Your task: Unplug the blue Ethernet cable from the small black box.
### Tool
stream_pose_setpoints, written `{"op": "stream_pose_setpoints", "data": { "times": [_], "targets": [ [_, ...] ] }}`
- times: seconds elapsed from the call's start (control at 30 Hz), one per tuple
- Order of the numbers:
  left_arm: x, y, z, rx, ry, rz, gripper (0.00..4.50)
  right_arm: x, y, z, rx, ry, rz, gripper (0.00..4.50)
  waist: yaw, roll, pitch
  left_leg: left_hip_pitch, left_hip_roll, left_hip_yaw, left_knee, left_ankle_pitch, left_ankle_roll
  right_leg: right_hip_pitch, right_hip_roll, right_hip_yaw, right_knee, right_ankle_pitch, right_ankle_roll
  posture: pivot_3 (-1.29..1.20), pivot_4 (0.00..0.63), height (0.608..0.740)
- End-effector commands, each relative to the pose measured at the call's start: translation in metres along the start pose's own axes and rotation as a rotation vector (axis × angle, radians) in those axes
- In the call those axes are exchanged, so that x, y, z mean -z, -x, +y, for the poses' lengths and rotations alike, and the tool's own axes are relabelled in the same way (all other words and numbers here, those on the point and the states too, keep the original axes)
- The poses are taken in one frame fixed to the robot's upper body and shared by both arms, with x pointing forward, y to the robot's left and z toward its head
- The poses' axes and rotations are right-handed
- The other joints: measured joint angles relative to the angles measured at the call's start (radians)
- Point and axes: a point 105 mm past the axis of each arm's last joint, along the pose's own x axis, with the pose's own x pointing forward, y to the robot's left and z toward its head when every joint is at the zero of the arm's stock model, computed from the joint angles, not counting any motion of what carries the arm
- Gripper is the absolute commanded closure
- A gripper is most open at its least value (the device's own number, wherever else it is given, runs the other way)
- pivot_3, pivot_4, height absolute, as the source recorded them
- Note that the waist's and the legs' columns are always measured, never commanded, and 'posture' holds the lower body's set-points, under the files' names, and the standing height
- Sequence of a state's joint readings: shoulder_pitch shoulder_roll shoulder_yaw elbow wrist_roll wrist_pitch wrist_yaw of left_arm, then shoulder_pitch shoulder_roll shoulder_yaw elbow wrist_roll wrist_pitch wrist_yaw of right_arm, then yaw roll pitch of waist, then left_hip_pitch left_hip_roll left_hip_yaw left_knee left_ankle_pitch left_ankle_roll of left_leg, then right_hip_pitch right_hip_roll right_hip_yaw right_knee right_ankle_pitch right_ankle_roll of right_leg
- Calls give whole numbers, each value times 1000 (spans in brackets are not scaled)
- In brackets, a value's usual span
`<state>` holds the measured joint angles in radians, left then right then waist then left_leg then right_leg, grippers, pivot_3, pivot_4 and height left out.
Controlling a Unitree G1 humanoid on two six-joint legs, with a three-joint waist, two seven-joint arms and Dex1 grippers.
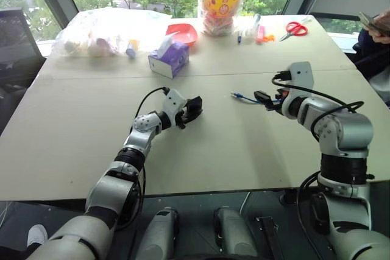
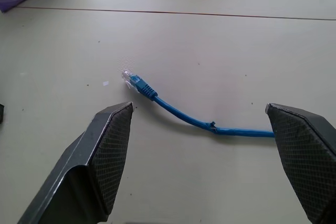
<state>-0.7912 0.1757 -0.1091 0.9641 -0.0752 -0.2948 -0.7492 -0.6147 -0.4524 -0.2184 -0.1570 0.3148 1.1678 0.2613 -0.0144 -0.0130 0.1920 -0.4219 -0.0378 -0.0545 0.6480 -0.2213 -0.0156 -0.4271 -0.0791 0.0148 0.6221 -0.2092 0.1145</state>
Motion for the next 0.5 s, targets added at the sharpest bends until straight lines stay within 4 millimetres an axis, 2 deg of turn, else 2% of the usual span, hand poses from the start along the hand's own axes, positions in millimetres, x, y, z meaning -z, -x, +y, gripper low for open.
{"op": "stream_pose_setpoints", "data": {
  "times": [0.03, 0.23, 0.37, 0.5],
  "targets": [
    [14, 12, 1, 12, 15, 41, 63, -4, 12, 10, -41, 0, -28, 314, -1, 0, 0, 0, 0, 0, 0, 0, 0, 0, 0, 0, 0, 0, 0, 0, 150, 740],
    [6, 33, 5, 61, 38, 19, 21, 7, 26, 21, -114, 33, 7, 314, -5, 1, -1, 1, 1, 0, -1, 0, 0, 0, 0, 0, 0, 0, 0, 0, 150, 740],
    [-10, 56, 10, 92, 70, 14, 21, 12, 42, 30, -195, 98, 9, 314, -5, 1, -1, 1, 1, 0, -1, 0, 0, 0, 0, 0, 0, 0, 0, 0, 150, 740],
    [-25, 83, 5, 147, 106, 34, 21, 11, 57, 42, -292, 147, -21, 314, -3, 1, 0, 0, 1, -1, -1, 0, 0, 0, 0, 0, -1, -2, -3, 0, 150, 740]
  ]
}}
